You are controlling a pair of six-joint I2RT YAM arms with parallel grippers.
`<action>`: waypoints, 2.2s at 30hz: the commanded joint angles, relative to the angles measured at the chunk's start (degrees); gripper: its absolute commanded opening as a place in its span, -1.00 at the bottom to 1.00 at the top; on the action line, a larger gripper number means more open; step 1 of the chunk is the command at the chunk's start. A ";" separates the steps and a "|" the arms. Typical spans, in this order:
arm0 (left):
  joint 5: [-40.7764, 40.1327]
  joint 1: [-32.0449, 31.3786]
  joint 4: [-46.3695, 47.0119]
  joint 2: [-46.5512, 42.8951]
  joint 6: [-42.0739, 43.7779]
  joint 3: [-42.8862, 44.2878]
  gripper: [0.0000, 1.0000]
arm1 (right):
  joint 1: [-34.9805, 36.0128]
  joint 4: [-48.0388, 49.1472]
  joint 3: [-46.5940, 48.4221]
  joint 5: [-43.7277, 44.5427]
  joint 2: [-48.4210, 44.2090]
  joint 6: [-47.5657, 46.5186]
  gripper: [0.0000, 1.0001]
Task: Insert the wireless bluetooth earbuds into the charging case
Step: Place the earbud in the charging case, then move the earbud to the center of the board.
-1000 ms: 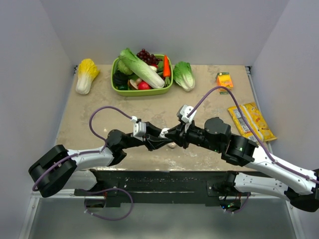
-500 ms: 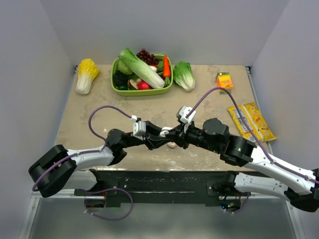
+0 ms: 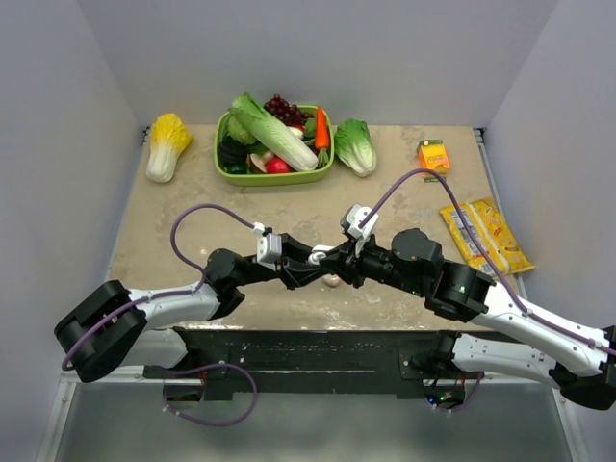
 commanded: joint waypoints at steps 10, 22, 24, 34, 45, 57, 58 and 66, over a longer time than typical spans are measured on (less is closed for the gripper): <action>0.48 0.22 34.06 -2.33 1.50 2.74 -1.00 | 0.10 -0.19 -1.44 3.47 -1.06 0.89 -1.00; 0.31 0.22 34.32 -1.98 1.32 2.83 -1.00 | 0.10 0.07 -1.61 -1.53 0.52 1.24 -0.78; 0.30 0.22 34.32 -1.71 1.32 2.83 -1.00 | 0.10 0.07 -1.70 -1.54 0.69 1.33 -0.61; 0.39 0.22 34.50 -1.01 1.32 3.18 -1.00 | 0.10 0.60 -0.74 -0.66 0.17 2.30 -0.30; -0.22 0.22 34.14 -0.83 1.85 2.39 -1.00 | 0.18 0.95 2.16 1.71 -5.27 5.64 0.10; -4.17 0.13 35.99 -4.25 0.10 -5.86 -1.00 | -0.43 -2.03 -0.99 33.17 -9.95 11.43 0.11; -4.61 0.13 35.99 -6.26 0.00 -7.17 -1.00 | -1.39 -2.30 -2.39 31.87 -8.29 12.31 0.10; -11.47 -1.10 34.77 -21.28 -0.70 -22.30 -1.00 | -6.41 11.31 -11.46 16.23 9.62 15.75 -0.07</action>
